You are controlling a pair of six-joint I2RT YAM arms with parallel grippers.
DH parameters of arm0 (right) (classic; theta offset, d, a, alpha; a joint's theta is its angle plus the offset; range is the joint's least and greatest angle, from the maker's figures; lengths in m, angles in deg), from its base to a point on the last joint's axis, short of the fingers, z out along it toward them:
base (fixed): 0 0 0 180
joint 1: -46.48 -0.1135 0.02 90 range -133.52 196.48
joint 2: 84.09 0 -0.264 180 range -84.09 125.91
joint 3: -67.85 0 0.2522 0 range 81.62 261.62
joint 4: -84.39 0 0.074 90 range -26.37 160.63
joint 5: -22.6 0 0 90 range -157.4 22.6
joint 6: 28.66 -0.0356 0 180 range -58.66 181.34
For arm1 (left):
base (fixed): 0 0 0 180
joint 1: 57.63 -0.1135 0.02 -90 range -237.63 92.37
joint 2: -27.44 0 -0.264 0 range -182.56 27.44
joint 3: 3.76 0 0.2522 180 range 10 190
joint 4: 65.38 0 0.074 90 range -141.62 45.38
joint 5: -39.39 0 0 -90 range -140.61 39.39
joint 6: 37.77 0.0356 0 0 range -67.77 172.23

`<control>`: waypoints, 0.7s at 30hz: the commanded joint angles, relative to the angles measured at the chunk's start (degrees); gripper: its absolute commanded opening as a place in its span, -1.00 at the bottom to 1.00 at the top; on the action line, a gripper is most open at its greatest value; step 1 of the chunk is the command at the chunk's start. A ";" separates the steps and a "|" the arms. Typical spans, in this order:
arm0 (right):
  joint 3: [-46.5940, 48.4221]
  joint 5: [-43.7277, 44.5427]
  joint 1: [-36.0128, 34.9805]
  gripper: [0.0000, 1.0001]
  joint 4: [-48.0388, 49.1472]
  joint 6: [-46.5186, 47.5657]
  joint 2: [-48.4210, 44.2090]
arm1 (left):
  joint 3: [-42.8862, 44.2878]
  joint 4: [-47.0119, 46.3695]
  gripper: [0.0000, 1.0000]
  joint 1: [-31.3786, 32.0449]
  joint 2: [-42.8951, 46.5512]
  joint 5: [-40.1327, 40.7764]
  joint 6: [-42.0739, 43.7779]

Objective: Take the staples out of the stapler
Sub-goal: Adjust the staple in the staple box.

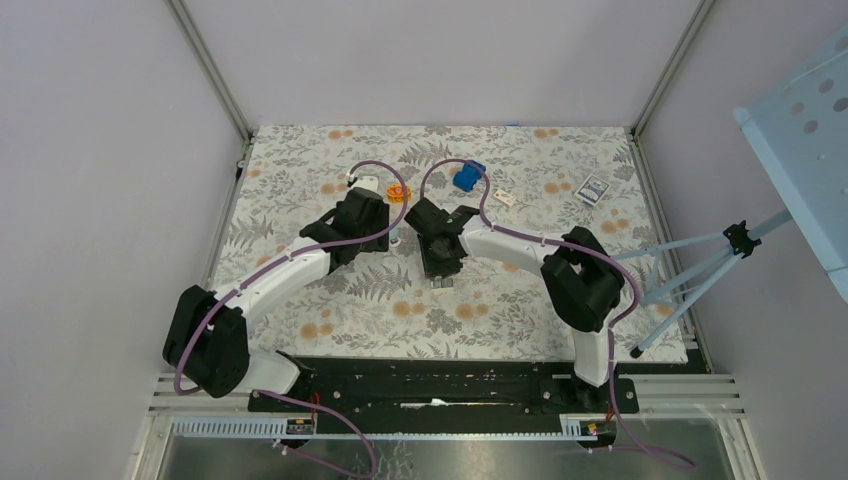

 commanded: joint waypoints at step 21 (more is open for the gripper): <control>0.90 0.23 -0.27 -0.24 -0.66 1.00 3.35 | 0.87 -2.04 0.32 0.35 1.88 1.19 0.72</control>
